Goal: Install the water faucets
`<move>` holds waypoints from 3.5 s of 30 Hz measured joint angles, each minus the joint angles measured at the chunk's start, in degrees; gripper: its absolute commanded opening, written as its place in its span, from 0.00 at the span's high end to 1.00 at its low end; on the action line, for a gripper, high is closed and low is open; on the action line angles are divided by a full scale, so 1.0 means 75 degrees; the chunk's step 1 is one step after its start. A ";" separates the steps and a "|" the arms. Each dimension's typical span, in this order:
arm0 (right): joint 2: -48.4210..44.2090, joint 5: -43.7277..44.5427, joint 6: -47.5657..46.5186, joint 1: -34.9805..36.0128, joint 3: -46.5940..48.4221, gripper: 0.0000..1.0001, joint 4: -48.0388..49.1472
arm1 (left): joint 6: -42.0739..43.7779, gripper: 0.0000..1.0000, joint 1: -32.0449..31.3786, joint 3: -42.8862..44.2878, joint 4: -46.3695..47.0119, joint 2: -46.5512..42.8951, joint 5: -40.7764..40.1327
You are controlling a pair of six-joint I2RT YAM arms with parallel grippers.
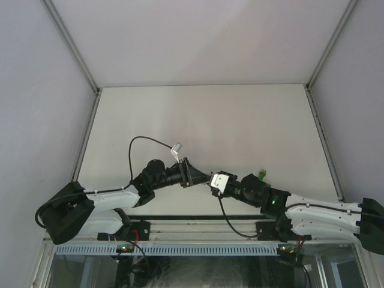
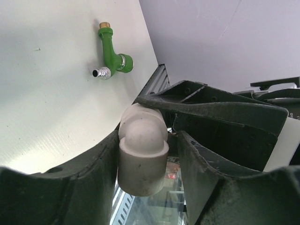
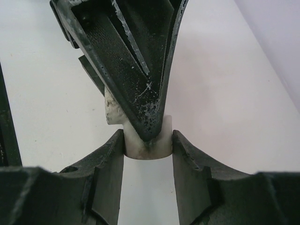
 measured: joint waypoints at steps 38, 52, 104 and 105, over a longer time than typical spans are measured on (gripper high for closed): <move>-0.0003 0.0201 -0.0012 0.0058 -0.0009 0.86 -0.0003 | 0.0140 0.48 -0.0099 0.0391 -0.0545 0.0256 0.0192; -0.0003 0.0152 -0.0009 0.0064 -0.0012 0.85 0.0000 | 0.0192 0.43 -0.0114 0.0490 -0.0664 0.0271 0.0152; -0.2830 0.0653 0.3308 -0.1953 -0.0096 0.19 -0.1032 | 0.0391 1.00 0.1320 -0.0047 0.0268 -0.0586 0.0816; -0.3051 0.0510 0.3768 -0.2565 -0.0090 0.19 -0.1265 | 0.0423 1.00 0.1346 -0.0090 0.0268 -0.0635 0.0871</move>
